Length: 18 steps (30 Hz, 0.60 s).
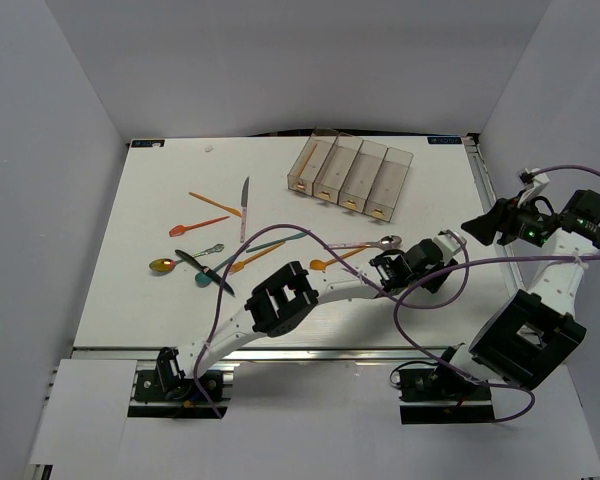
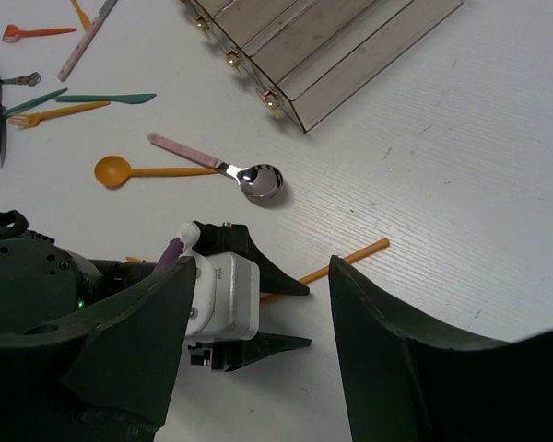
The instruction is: Sort the eating utensils into containers
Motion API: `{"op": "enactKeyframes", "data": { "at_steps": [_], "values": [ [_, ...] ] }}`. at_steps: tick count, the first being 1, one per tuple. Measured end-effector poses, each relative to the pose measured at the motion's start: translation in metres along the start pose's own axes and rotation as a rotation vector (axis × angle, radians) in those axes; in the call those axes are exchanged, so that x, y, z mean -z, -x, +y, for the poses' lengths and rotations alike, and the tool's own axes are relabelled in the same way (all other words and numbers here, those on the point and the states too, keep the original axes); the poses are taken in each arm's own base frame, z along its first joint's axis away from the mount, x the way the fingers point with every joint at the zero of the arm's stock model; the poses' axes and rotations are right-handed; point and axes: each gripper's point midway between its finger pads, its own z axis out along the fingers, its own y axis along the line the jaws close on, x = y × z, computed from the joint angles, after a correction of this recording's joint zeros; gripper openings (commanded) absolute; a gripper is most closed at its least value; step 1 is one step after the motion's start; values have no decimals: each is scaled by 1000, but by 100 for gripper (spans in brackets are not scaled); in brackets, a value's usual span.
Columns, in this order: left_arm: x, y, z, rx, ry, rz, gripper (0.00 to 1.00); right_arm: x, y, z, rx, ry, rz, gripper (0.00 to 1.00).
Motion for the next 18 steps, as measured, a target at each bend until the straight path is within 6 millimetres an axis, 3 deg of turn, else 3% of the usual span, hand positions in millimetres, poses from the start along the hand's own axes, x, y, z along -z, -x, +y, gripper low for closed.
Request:
{"op": "enactKeyframes", "data": {
  "at_steps": [13, 18],
  "values": [
    [1, -3, 22, 0, 91, 14, 58, -1, -3, 1, -4, 10, 7, 66],
    [2, -9, 24, -5, 99, 37, 52, -1, -4, 1, -5, 15, 6, 66]
  ]
}}
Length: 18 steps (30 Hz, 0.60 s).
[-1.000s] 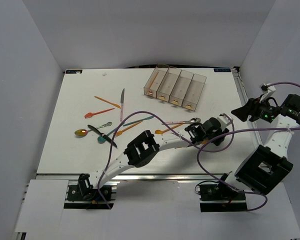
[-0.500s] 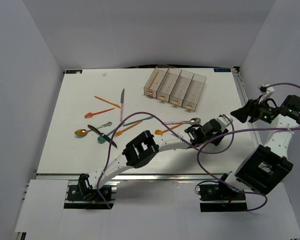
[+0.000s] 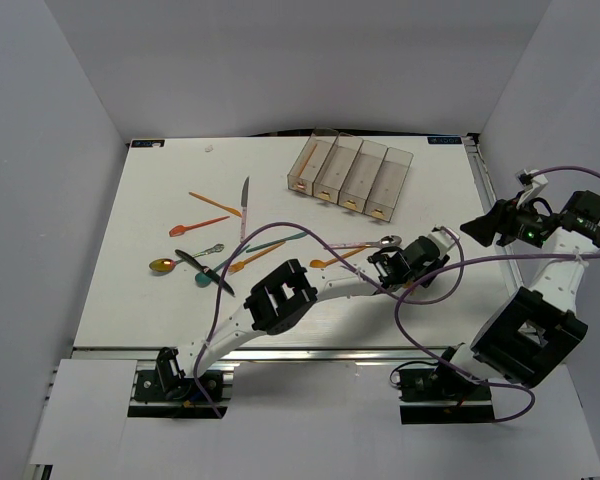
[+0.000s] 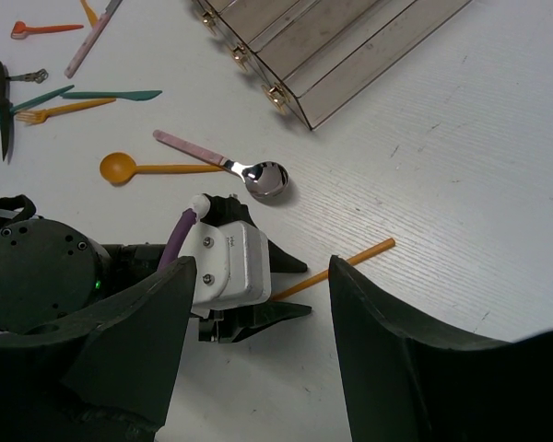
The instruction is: Sort the eating utensils into containers
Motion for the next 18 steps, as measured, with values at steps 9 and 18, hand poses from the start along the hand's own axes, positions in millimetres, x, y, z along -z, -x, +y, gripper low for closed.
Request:
{"op": "enactKeyframes", "data": {
  "at_steps": [9, 18],
  "values": [
    [-2, -3, 5, -3, 17, -4, 26, -2, -1, 0, -15, 12, -3, 65],
    [-2, -2, 4, 2, 8, -13, 1, -2, -1, 0, -18, 16, -4, 65]
  ]
}}
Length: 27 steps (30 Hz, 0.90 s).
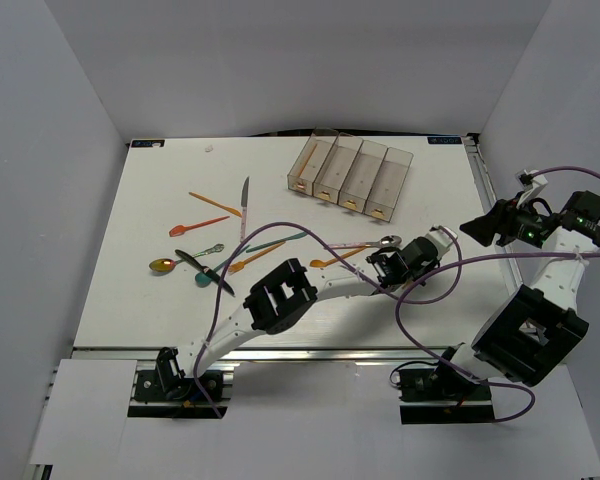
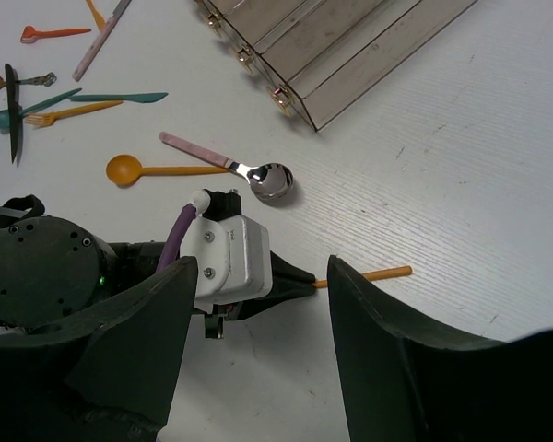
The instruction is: Sort the eating utensils into containers
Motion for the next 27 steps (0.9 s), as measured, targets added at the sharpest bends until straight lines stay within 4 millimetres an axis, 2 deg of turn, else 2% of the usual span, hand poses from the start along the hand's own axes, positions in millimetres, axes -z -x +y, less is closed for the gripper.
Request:
{"op": "enactKeyframes", "data": {
  "at_steps": [8, 11, 14, 17, 19, 22, 25, 27],
  "values": [
    [7, 1, -7, 35, -51, 20, 0, 0, 0, 1, -11, 3, -2, 64],
    [18, 4, -8, 60, -68, 29, 0, 0, 0, 1, -18, 3, -2, 64],
    [37, 19, -8, 97, -88, 19, 0, 0, 1, 1, -22, 3, -3, 64],
    [59, 53, 1, 159, -108, -36, 0, 0, 1, 2, -26, 8, -7, 64],
    [74, 79, 16, 202, -109, -80, 0, 0, 3, 4, -28, 14, -13, 64],
    [95, 118, 51, 258, -87, -163, 0, -1, 5, 5, -33, 22, -20, 64],
    [111, 137, 95, 299, -39, -208, 0, -1, 9, 4, -34, 33, -30, 63],
    [120, 142, 130, 325, 4, -224, 0, -2, 10, 3, -32, 43, -33, 62]
  ]
}}
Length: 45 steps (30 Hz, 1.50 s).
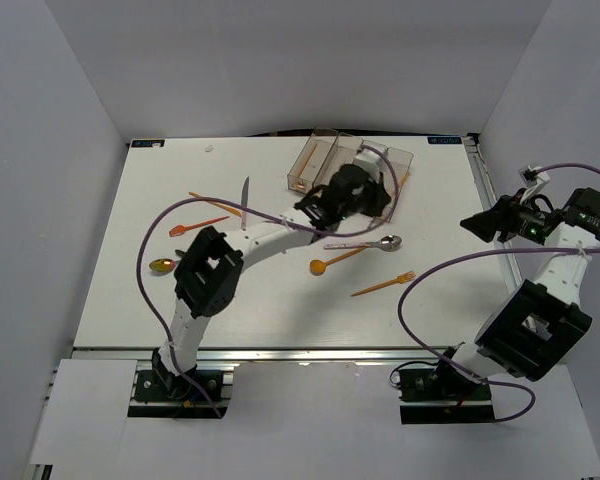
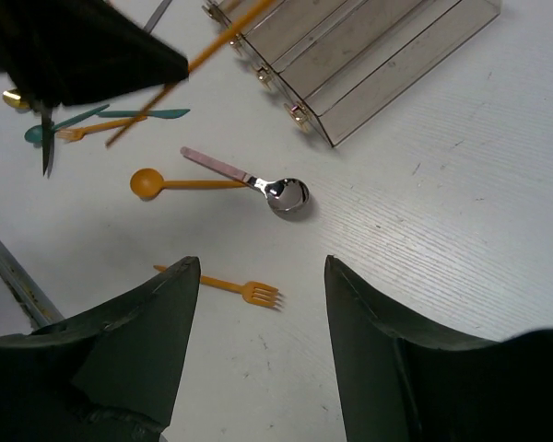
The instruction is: Sort the eating utensils into containers
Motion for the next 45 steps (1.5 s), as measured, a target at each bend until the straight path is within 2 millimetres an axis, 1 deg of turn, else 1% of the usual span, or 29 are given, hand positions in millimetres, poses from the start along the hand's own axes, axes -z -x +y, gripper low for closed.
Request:
{"op": "enactKeyframes", "data": {
  "at_steps": [3, 6, 10, 11, 13, 15, 17, 20, 24, 27, 31, 32, 33, 35, 36, 39, 40, 42, 43, 45],
  "values": [
    [5, 26, 60, 44, 65, -32, 0, -3, -3, 2, 1, 24, 16, 62],
    [12, 54, 131, 86, 135, -76, 0, -10, -12, 9, 4, 61, 47, 62],
    [23, 91, 220, 123, 211, -166, 0, -19, -19, 21, 31, 104, 86, 62],
    [24, 99, 238, 129, 224, -190, 0, -22, -21, 23, 39, 114, 101, 62],
    [20, 111, 265, 137, 234, -228, 0, -26, -24, 26, 54, 133, 123, 62],
    [10, 114, 283, 147, 229, -256, 0, -31, -27, 27, 68, 149, 148, 62],
    [-1, 106, 294, 160, 221, -251, 0, -34, -29, 26, 76, 158, 161, 62],
    [-23, 86, 307, 180, 202, -232, 0, -37, -33, 25, 80, 164, 186, 62],
    [-46, 64, 316, 206, 171, -210, 0, -40, -37, 24, 86, 170, 207, 62],
    [-54, 52, 322, 215, 171, -192, 0, -41, -39, 25, 93, 175, 218, 62],
    [-55, 47, 327, 210, 189, -180, 3, -44, -41, 28, 104, 186, 230, 62],
    [-55, 47, 327, 207, 194, -182, 6, -45, -41, 29, 110, 190, 233, 62],
    [-55, 47, 328, 203, 199, -183, 13, -46, -42, 31, 119, 195, 237, 62],
    [-54, 47, 329, 199, 204, -183, 25, -49, -43, 35, 139, 214, 250, 62],
    [-54, 46, 330, 196, 206, -181, 37, -52, -45, 39, 155, 230, 260, 62],
    [-54, 44, 331, 198, 211, -176, 49, -60, -50, 55, 216, 291, 297, 63],
    [-54, 44, 331, 200, 214, -173, 56, -64, -52, 62, 245, 318, 308, 63],
    [-54, 43, 331, 201, 217, -170, 62, -70, -56, 74, 296, 370, 330, 66],
    [-54, 43, 331, 203, 221, -169, 64, -72, -60, 81, 336, 402, 342, 69],
    [-53, 44, 330, 204, 224, -164, 65, -75, -66, 93, 415, 463, 362, 74]
  ]
}}
